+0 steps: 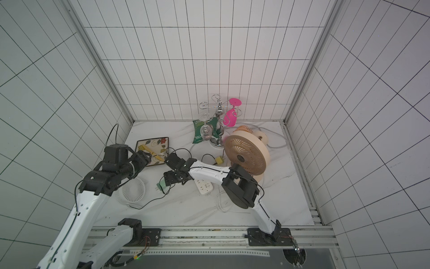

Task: Unplug the desk fan from the power strip
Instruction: Place the plug at the center of the board, then move the fan to the center of the board.

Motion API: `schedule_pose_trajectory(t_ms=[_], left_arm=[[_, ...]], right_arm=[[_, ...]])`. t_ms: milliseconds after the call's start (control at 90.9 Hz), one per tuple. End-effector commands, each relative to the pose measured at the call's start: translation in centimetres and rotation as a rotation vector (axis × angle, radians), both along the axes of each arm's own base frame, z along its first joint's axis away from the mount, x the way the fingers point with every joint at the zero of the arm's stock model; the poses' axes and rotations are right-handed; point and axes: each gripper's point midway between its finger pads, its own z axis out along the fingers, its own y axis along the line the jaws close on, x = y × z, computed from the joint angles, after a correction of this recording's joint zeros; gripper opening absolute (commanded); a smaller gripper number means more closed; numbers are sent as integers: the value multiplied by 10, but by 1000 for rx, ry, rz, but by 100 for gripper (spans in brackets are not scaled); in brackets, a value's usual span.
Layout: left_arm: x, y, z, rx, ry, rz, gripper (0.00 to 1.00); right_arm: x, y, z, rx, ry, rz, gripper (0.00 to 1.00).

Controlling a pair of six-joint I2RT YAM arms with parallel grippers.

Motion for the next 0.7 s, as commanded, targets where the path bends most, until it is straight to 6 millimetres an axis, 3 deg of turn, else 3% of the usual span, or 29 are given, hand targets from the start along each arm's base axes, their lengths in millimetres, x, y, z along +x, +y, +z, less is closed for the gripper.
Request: schedule_pose_trajectory(t_ms=[0, 165, 308, 517, 693], left_arm=[[4, 7, 6, 29, -47, 21, 76], [10, 25, 3, 96, -20, 75, 79], [8, 76, -13, 169, 82, 282, 83], [-8, 135, -46, 146, 203, 577, 85], [-35, 166, -87, 60, 291, 781, 85]], right_arm=[[14, -52, 54, -72, -161, -51, 87], [9, -115, 112, -86, -265, -124, 87], [5, -165, 146, -74, -310, -207, 87], [-2, -206, 174, -54, -317, -240, 86], [-18, -227, 179, -71, -296, -205, 84]])
